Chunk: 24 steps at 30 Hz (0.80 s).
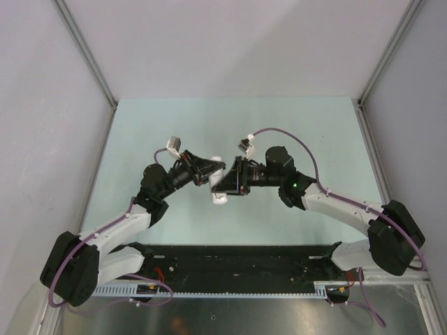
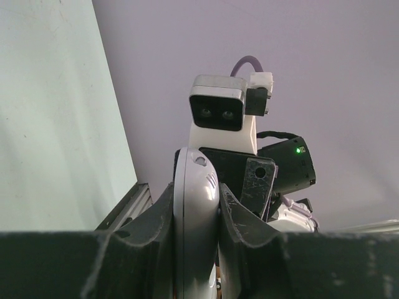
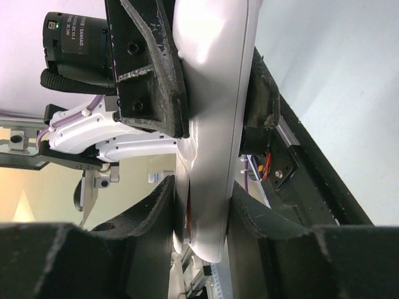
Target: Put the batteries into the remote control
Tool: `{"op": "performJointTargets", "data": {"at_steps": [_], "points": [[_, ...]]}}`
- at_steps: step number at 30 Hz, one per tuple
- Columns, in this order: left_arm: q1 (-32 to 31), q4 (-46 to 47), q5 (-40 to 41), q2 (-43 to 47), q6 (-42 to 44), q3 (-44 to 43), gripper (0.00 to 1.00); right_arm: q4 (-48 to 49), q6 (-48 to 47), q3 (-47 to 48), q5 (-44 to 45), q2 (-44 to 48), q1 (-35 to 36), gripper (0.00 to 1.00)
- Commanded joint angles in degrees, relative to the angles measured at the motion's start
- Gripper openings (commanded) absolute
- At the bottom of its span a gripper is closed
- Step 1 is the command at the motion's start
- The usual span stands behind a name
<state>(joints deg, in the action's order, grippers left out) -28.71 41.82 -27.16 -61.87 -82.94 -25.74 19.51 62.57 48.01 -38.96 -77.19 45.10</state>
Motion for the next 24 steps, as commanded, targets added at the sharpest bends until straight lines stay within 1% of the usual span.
{"op": "performJointTargets", "data": {"at_steps": [1, 4, 8, 17, 19, 24], "points": [[-1.17, 3.09, -0.62, 1.49, -1.88, -2.39, 0.00, 4.75, -0.25, 0.07, 0.46, -1.47, 1.30, 0.31], [-1.44, 3.18, -0.62, 1.31, -1.88, -2.48, 0.00, 6.15, 0.45, 0.16, 0.81, -1.82, 1.66, 0.32], [-1.96, 3.26, -0.44, 1.22, -1.88, -2.65, 0.00, 7.56, 1.24, 0.15, 1.17, -2.53, 2.09, 0.36], [-2.58, 3.44, 0.79, 1.31, -1.35, -2.48, 0.00, 9.49, 2.38, 0.07, 1.52, -3.23, 2.53, 0.42], [-2.75, 3.35, 1.31, 1.22, -1.26, -2.39, 0.00, 9.76, 2.65, 0.07, 1.69, -3.32, 2.62, 0.42], [-2.84, 3.44, 1.76, 1.75, -1.26, -2.12, 0.00, 9.59, 2.56, 0.07, 1.61, -3.32, 2.53, 0.39]]}}
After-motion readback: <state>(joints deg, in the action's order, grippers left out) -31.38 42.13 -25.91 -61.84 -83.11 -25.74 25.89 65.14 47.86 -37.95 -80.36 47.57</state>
